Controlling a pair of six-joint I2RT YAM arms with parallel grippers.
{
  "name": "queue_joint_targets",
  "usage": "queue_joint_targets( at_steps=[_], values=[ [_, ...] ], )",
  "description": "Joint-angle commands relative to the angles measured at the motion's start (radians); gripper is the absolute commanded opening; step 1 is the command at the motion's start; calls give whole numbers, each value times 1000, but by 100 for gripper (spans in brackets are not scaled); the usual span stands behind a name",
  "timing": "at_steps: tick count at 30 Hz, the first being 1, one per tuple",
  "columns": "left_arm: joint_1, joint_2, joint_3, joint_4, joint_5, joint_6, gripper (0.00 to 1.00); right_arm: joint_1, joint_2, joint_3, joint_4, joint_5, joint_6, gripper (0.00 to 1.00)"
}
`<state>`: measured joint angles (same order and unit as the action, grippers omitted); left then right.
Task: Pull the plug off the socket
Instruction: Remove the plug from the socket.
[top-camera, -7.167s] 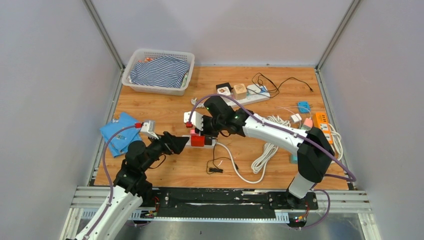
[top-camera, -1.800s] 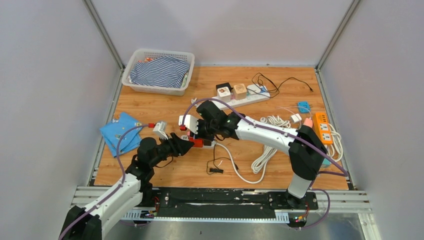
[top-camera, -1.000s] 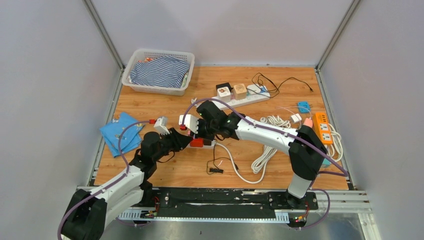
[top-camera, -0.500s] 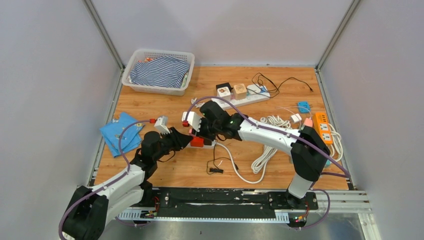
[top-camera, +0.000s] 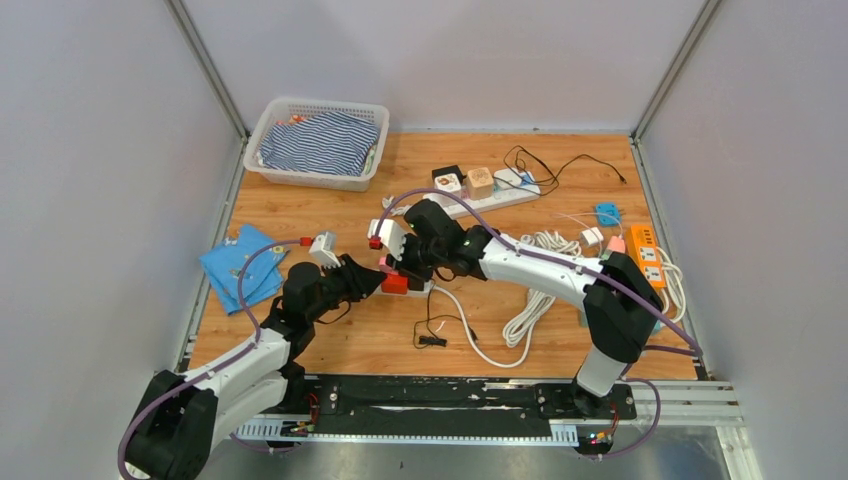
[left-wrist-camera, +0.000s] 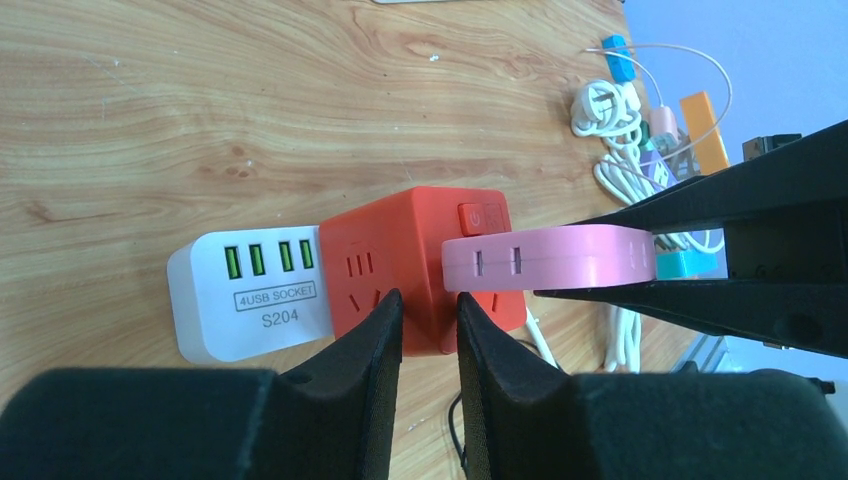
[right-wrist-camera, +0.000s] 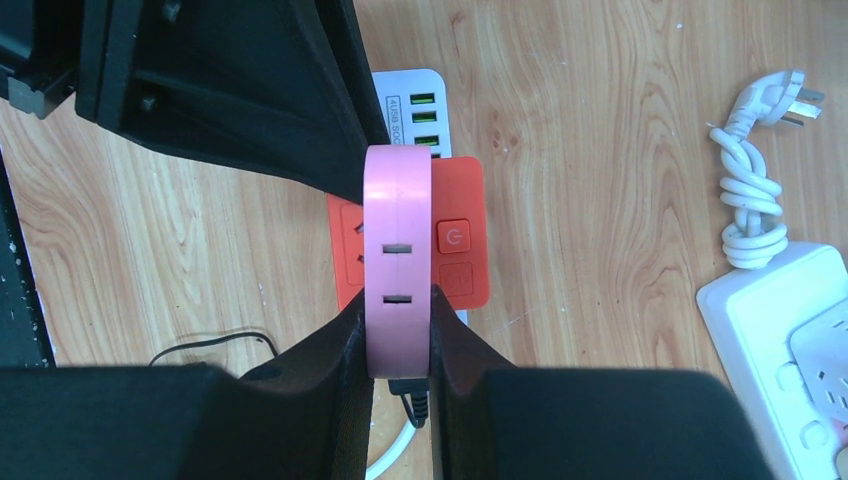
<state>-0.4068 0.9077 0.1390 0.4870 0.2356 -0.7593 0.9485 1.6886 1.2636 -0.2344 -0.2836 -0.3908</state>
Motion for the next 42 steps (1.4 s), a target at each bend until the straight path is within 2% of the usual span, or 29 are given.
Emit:
queue_joint_targets(
  at_steps=[1, 3, 6, 7, 9, 11, 13, 16, 19, 23, 24, 29, 35, 37, 42],
  values=[
    [0, 13, -25, -77, -1, 26, 26, 6, -42, -26, 29, 14, 40, 0],
    [0, 14, -25, -77, -2, 26, 26, 6, -39, -9, 1, -63, 10, 0],
    [0, 14, -25, -77, 0, 25, 26, 14, -19, 20, -88, -266, -47, 0],
    [0, 13, -24, -77, 0, 25, 26, 29, -18, 21, -89, -271, -50, 0],
    [0, 7, -25, -77, 3, 23, 26, 71, -18, 28, -81, -187, -48, 0],
    [0, -2, -30, -77, 5, 20, 26, 94, -17, 33, -50, -33, -1, 0],
    [0, -11, -36, -77, 4, 17, 26, 90, -22, 24, -10, 80, 35, 0],
    [0, -16, -41, -77, 4, 17, 26, 65, -32, -9, 44, 166, 69, 0],
    [0, -13, -36, -77, 10, 18, 26, 45, -26, -8, 38, 142, 69, 0],
    [0, -4, -27, -77, 18, 21, 26, 46, -34, 1, -14, -142, 33, 0],
    [0, -3, -25, -77, 21, 23, 26, 51, -37, 4, -17, -156, 35, 0],
    [0, 4, -28, -77, 23, 23, 26, 56, -49, 0, 3, -74, 63, 0],
    [0, 10, -26, -77, 30, 25, 26, 36, -52, -26, 82, 197, 112, 0],
    [0, 13, -24, -77, 31, 27, 27, 32, -50, -30, 86, 187, 118, 0],
    [0, 31, -15, -77, 46, 35, 27, 42, -54, -12, 45, -40, 122, 0]
  ],
)
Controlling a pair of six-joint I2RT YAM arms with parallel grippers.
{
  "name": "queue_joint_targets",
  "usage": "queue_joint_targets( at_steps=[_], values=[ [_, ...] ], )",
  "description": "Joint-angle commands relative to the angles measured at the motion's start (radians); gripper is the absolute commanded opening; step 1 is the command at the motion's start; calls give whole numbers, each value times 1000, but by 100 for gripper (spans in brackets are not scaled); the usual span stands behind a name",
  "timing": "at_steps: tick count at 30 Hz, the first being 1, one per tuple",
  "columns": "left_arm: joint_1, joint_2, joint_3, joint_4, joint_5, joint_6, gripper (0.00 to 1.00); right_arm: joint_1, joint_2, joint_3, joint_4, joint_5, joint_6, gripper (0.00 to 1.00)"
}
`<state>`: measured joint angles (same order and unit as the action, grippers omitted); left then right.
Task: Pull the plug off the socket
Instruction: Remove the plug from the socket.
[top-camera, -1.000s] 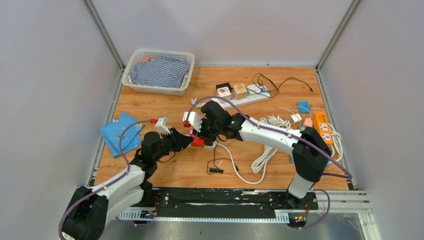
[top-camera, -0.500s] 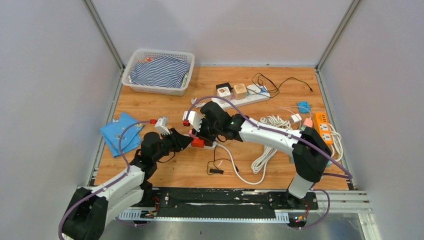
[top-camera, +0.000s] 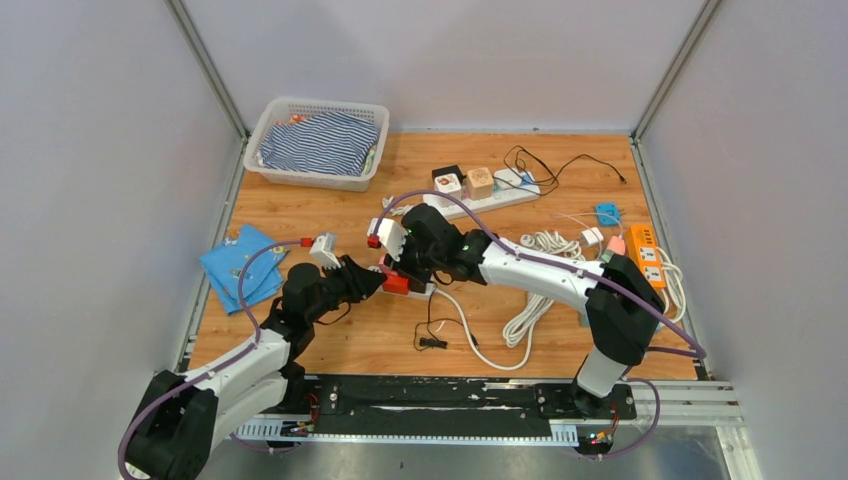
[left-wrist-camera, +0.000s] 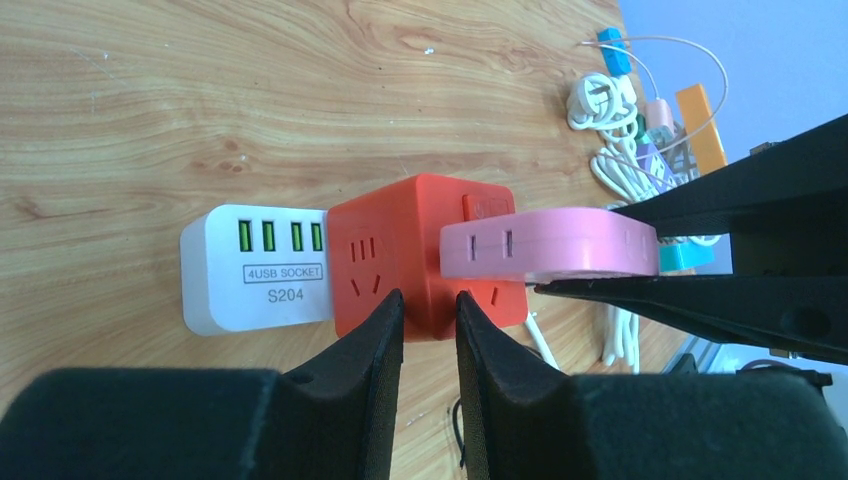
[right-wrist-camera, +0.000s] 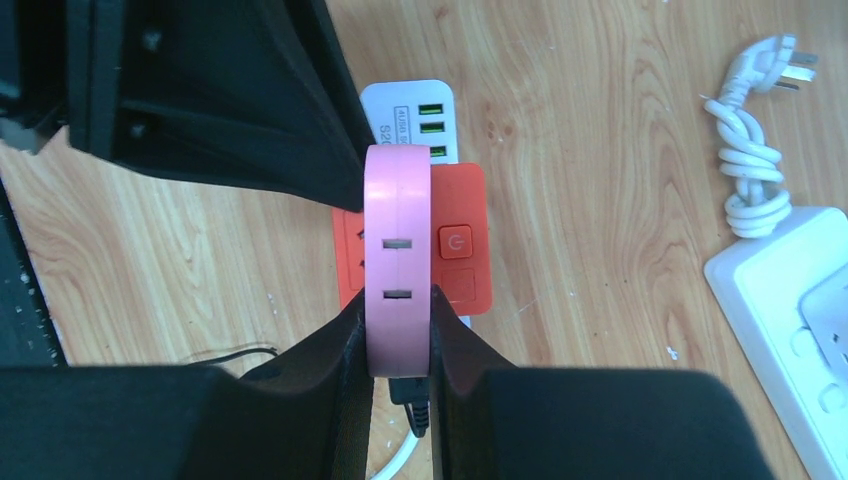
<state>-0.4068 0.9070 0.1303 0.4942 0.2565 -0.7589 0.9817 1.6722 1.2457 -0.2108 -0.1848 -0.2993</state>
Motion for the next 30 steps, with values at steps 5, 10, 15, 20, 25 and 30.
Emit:
queue_joint_targets(
  at_steps=[5, 10, 15, 20, 25, 30],
  values=[
    [0, 43, -2, -85, 32, 39, 27, 25, -48, 13, 12, -159, 28, 0],
    [0, 67, 5, -85, 36, 42, 27, 10, -32, 5, 61, 107, 63, 0],
    [0, 97, 18, -85, 43, 51, 27, 1, -52, 1, 53, -93, 103, 0],
    [-1, 126, 16, -79, 43, 59, 27, 7, -68, 7, 51, 27, 81, 0],
    [0, 141, 18, -75, 45, 59, 27, 6, -69, 7, 47, 1, 79, 0],
    [0, 137, 14, -75, 45, 59, 27, 8, -70, 10, 57, 136, 78, 0]
  ],
)
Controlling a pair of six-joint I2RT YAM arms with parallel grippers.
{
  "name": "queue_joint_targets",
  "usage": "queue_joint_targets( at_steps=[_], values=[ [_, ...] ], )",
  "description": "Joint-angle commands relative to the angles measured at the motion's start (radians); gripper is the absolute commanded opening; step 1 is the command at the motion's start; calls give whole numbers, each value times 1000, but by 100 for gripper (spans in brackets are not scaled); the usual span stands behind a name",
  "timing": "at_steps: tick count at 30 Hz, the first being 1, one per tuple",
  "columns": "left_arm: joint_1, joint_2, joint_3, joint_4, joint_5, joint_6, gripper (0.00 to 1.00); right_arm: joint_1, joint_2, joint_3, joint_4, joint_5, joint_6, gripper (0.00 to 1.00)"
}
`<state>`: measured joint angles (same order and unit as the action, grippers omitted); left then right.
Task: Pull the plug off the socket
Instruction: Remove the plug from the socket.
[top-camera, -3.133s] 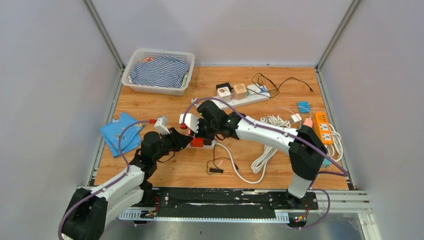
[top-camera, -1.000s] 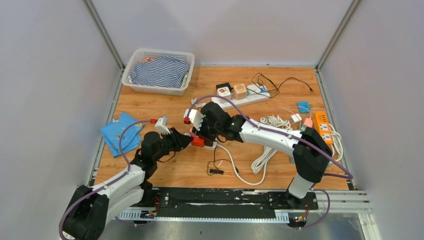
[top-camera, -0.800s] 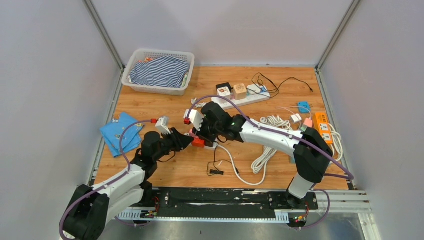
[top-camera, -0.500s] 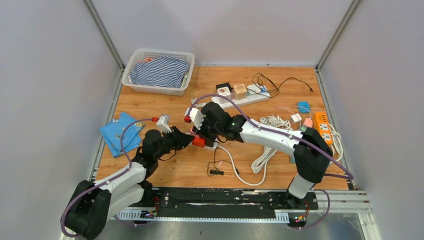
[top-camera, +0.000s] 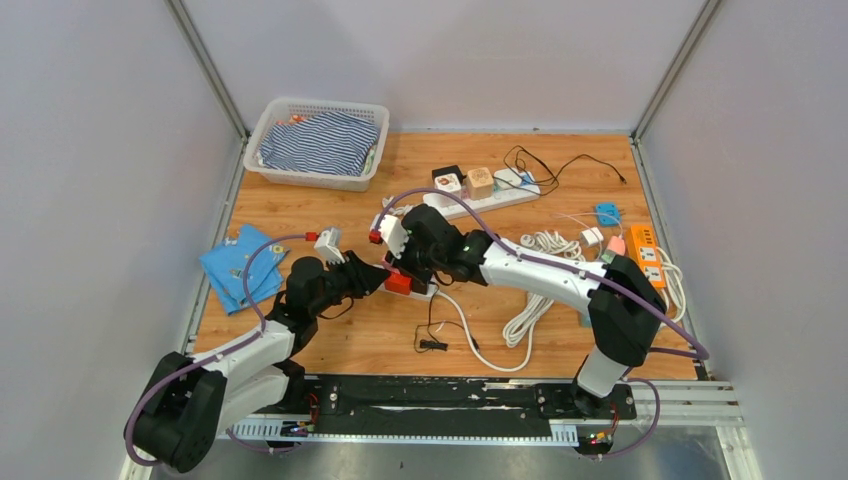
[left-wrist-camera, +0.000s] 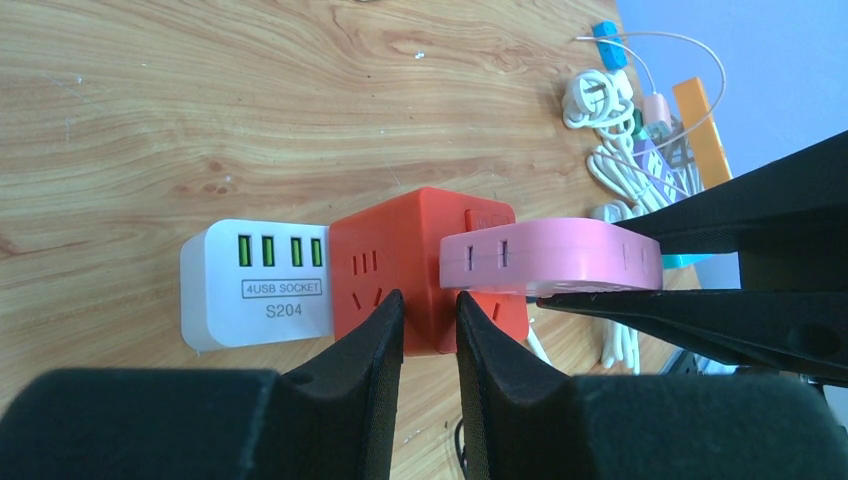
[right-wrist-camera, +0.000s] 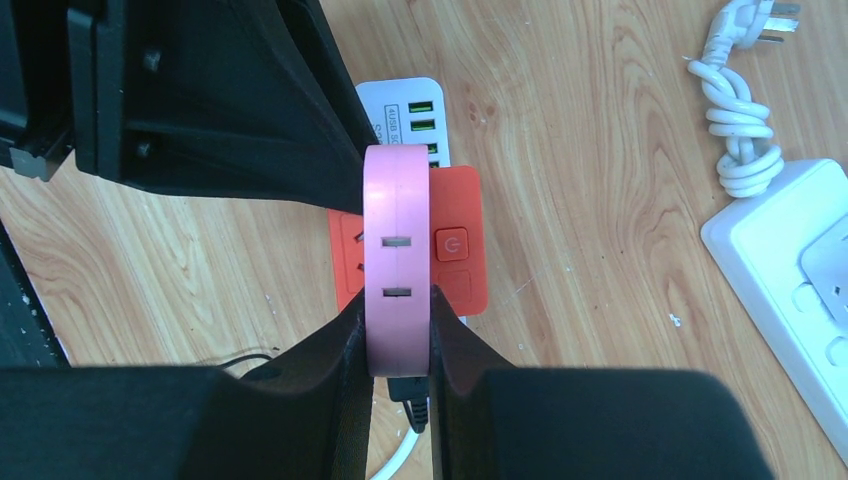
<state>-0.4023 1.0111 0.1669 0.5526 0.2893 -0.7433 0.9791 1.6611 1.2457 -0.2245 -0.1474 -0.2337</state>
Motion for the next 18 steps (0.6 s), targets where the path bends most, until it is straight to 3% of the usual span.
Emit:
queue_joint_targets(
  at_steps=[1, 7, 18],
  values=[
    [-5, 33, -22, -134, 13, 43, 27, 9, -61, 6, 76, 109, 12, 0],
    [-4, 28, -23, -134, 19, 42, 27, 0, -82, 0, 80, -28, 68, 0],
    [-4, 16, -19, -134, 28, 44, 28, -33, -82, -3, 81, -48, 86, 0]
  ],
)
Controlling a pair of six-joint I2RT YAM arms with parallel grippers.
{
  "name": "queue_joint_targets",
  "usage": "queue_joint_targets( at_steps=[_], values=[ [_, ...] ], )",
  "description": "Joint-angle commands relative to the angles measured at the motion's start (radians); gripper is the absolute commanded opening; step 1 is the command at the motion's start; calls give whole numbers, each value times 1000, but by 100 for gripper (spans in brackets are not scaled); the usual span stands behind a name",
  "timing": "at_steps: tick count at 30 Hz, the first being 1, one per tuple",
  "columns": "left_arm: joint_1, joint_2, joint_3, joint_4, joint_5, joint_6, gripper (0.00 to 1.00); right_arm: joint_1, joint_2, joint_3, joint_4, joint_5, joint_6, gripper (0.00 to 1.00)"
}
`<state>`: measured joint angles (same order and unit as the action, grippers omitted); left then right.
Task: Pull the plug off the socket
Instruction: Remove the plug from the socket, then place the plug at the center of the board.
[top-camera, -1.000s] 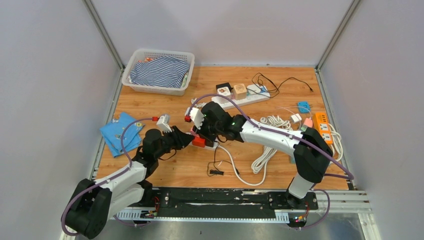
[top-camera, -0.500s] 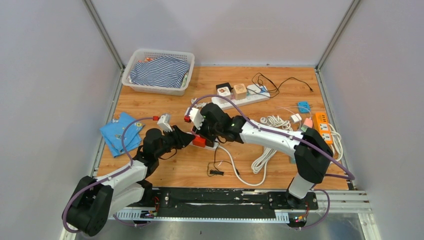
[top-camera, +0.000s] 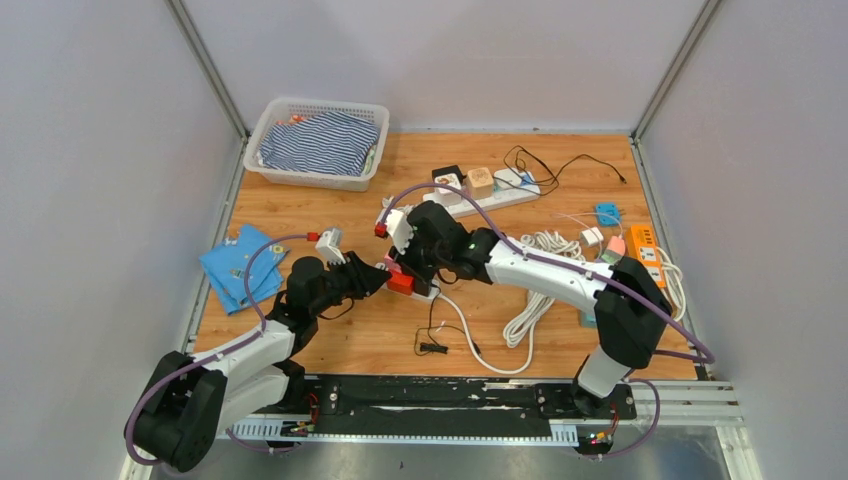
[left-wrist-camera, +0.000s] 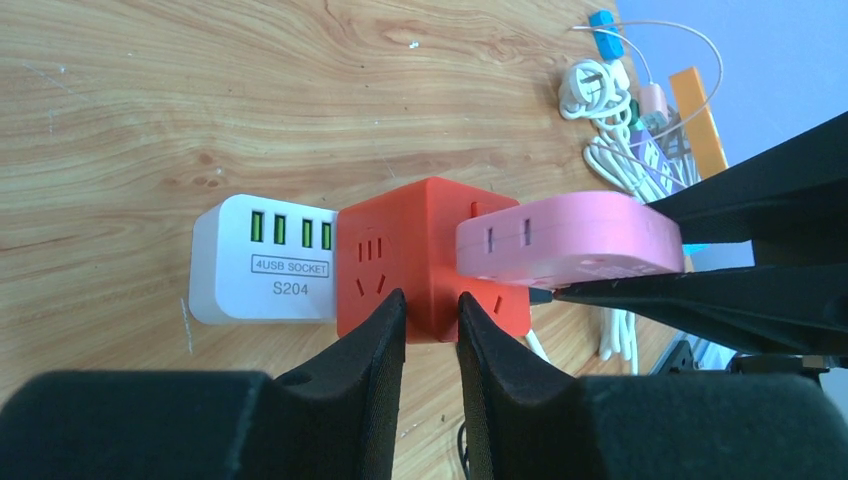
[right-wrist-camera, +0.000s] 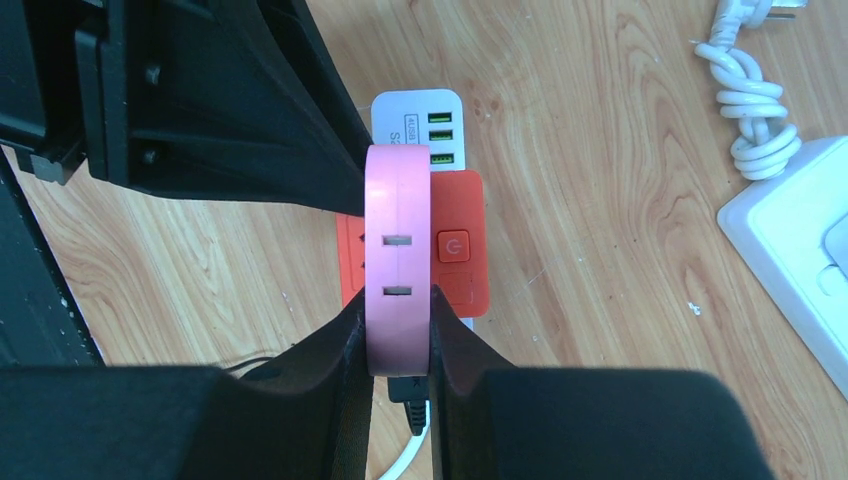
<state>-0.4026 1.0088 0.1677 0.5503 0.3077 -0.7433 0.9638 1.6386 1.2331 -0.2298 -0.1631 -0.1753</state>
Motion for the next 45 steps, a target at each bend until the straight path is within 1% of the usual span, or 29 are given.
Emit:
queue_joint_targets(
  at_steps=[1, 3, 9, 15, 17, 20, 23, 26, 31, 35, 38, 40, 45],
  values=[
    [-4, 19, -19, -132, 12, 44, 28, -19, -58, 9, 88, -25, 29, 0],
    [-4, 17, -17, -132, 21, 47, 28, -22, -54, 11, 88, -14, 29, 0],
    [-4, 35, -5, -132, 22, 53, 28, -24, -58, 9, 86, -58, 29, 0],
    [-4, 42, 7, -132, 23, 56, 30, -26, -77, 9, 79, -63, 6, 0],
    [-4, 23, 11, -133, 29, 57, 34, -31, -84, 10, 72, -79, -4, 0],
    [-4, -17, 15, -133, 38, 62, 48, -43, -93, 13, 60, -109, -23, 0],
    [-4, -75, 15, -134, 44, 65, 59, -56, -107, 14, 43, -149, -54, 0],
    [-4, -134, 12, -135, 55, 68, 67, -72, -125, 13, 17, -192, -101, 0],
    [-3, -207, 13, -135, 91, 65, 71, -108, -157, 14, -25, -301, -159, 0],
    [-2, -257, 33, -135, 165, 36, 73, -136, -176, 10, -78, -440, -234, 0],
    [-2, -324, 48, -135, 219, 5, 75, -165, -189, 17, -131, -526, -297, 0],
    [-2, -377, 53, -135, 248, -16, 78, -190, -200, 16, -150, -572, -314, 0],
    [-2, -515, 47, -135, 314, -48, 89, -266, -230, -8, -157, -712, -319, 0]
  ],
)
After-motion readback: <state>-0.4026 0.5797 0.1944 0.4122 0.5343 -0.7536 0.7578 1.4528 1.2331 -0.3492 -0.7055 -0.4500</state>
